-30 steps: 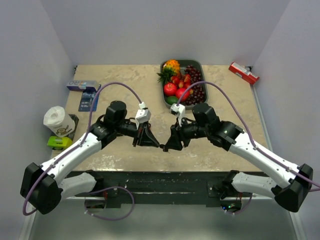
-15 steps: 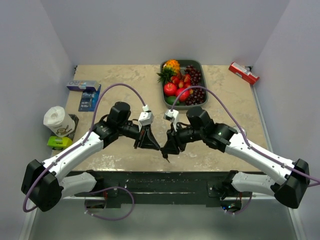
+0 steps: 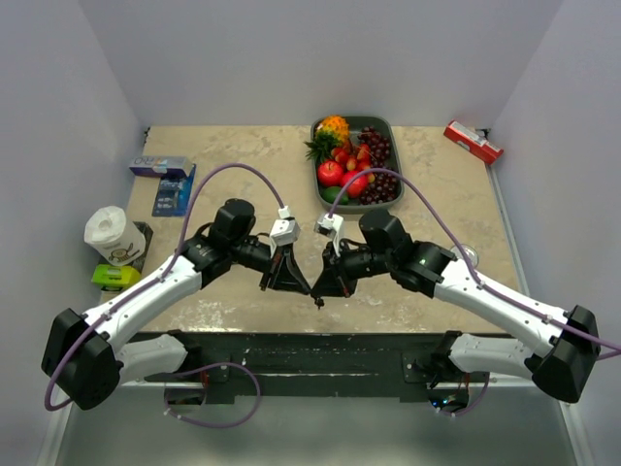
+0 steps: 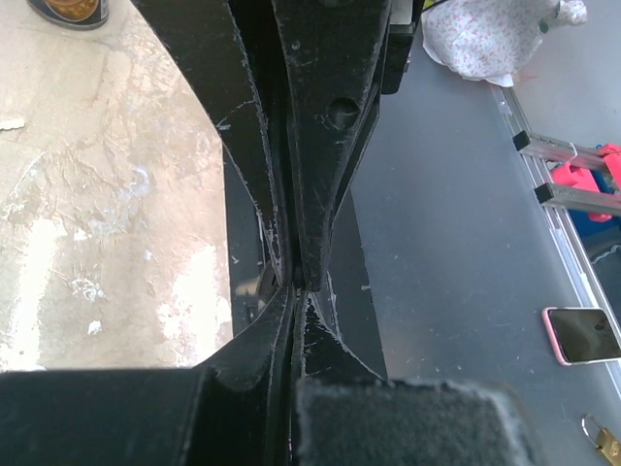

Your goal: Unlock with the key

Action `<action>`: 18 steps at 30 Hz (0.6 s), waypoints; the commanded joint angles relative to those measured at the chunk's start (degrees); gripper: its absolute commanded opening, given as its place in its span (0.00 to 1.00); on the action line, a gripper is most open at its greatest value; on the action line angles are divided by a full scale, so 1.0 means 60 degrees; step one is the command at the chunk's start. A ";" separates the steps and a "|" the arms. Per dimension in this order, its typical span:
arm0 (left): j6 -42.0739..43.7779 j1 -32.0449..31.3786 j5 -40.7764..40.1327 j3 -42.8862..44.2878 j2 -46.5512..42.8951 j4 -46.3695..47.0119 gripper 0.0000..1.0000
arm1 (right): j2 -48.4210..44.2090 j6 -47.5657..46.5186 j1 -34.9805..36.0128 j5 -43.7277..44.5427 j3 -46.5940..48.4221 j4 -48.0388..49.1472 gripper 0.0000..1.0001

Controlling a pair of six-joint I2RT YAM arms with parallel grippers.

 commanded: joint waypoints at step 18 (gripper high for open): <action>-0.1328 0.0040 -0.4505 -0.0444 -0.1398 0.2440 0.93 | -0.1765 0.3718 0.0057 0.3751 -0.4087 0.7476 0.00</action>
